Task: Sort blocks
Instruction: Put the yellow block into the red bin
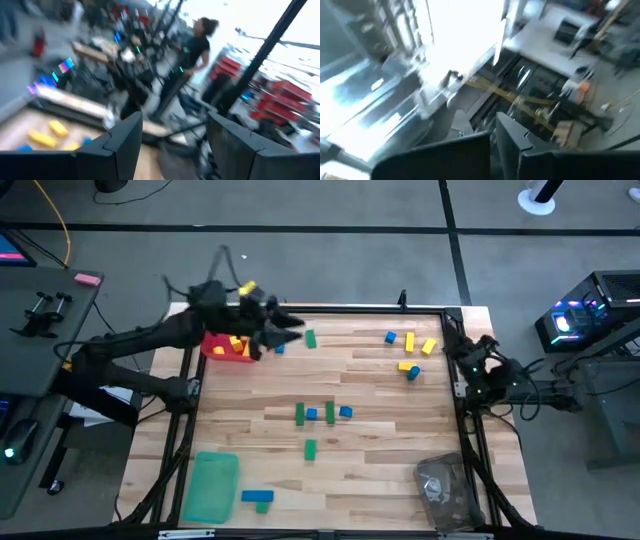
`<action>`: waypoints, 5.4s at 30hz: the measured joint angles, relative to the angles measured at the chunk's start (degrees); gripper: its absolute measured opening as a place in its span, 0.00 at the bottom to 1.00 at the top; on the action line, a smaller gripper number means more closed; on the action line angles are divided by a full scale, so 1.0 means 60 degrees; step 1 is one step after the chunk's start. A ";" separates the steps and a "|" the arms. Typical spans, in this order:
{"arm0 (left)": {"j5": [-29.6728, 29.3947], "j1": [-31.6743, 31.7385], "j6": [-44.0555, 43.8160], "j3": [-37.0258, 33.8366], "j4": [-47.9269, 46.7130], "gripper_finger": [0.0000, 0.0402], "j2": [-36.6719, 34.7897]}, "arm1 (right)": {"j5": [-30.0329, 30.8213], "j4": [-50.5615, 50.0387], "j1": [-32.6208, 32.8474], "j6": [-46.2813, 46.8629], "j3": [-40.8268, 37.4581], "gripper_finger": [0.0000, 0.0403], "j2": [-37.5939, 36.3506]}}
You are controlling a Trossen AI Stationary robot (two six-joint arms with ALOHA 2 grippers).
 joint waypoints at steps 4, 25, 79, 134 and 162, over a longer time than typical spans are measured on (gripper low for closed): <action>-0.1150 0.0314 0.0475 0.0000 -0.0015 0.51 -0.0577 | -0.1813 -0.0423 -0.0617 0.0448 0.1149 0.00 0.1850; -0.1614 0.0446 0.0656 -0.0007 -0.2555 0.51 -0.0706 | -0.2961 -1.7262 -0.4746 0.1998 0.7616 0.20 0.9390; -0.3001 0.0758 0.2735 -0.0004 -0.0426 0.51 0.0380 | -0.3636 -1.3805 -0.6135 0.3441 0.5350 0.00 0.8213; -0.2383 -0.2884 1.0498 -0.0007 0.0234 0.07 0.3704 | -1.1878 -1.0530 -0.1250 0.0752 1.0152 0.00 1.1456; -0.2189 -0.6759 -0.3455 0.0011 -0.9821 0.07 -0.0262 | -1.0786 -0.9607 -0.3505 -0.0841 1.0119 0.50 1.1689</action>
